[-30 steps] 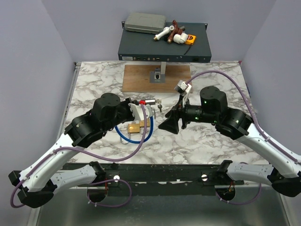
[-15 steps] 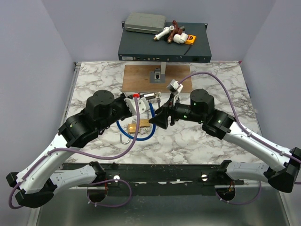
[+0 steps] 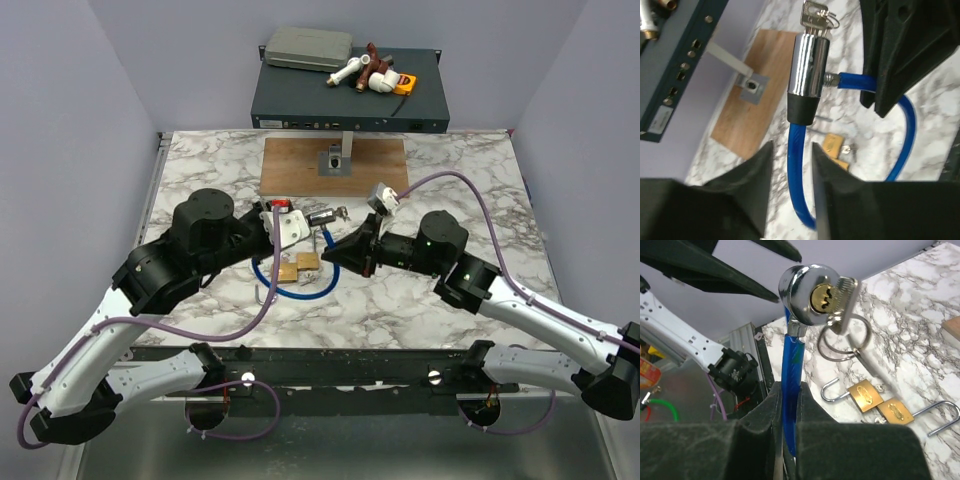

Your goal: Unlock with the key

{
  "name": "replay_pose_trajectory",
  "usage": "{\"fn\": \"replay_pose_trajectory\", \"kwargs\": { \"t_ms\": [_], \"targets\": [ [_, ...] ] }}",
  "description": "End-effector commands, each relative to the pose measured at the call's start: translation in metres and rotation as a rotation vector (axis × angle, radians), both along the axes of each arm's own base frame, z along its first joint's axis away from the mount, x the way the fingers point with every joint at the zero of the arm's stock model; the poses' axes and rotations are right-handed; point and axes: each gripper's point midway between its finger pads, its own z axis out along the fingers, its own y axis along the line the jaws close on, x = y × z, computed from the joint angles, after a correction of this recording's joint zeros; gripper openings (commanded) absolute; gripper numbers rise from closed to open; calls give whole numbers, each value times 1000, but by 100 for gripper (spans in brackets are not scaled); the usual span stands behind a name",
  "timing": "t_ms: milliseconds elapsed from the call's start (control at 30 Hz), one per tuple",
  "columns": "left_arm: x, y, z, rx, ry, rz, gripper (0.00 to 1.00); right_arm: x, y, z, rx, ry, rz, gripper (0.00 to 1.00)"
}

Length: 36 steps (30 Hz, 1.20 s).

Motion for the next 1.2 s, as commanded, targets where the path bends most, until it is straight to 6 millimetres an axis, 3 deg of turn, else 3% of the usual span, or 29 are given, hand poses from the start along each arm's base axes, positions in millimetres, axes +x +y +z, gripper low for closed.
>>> {"fn": "replay_pose_trajectory", "kwargs": {
  "t_ms": [0,100,167,300,400,500,633,733,967,1167],
  "targets": [
    [-49,-10,16,-126,137,-194,46,-19,-8,23,63,-189,86,1],
    [-64,-9,10,-128,193,-251,63,-32,-10,25,49,-225,150,1],
    [-72,-8,8,-127,228,-285,69,-37,-12,26,41,-239,175,1],
    [-74,-6,6,-137,245,-288,72,-48,-14,30,46,-260,232,1],
    [-65,-5,16,-161,211,-260,72,-58,-13,32,38,-258,286,1],
    [-76,-9,27,-189,240,-325,73,-64,-14,34,30,-261,318,1],
    [-101,-13,22,-180,331,-453,69,-67,-18,44,49,-288,318,1],
    [-109,-15,15,-176,377,-492,64,-69,-21,51,70,-303,317,1],
    [-97,-19,21,-203,373,-457,42,-74,-21,59,108,-314,334,1],
    [-94,-25,28,-234,401,-472,38,-75,-20,61,117,-325,339,1]
  ]
}}
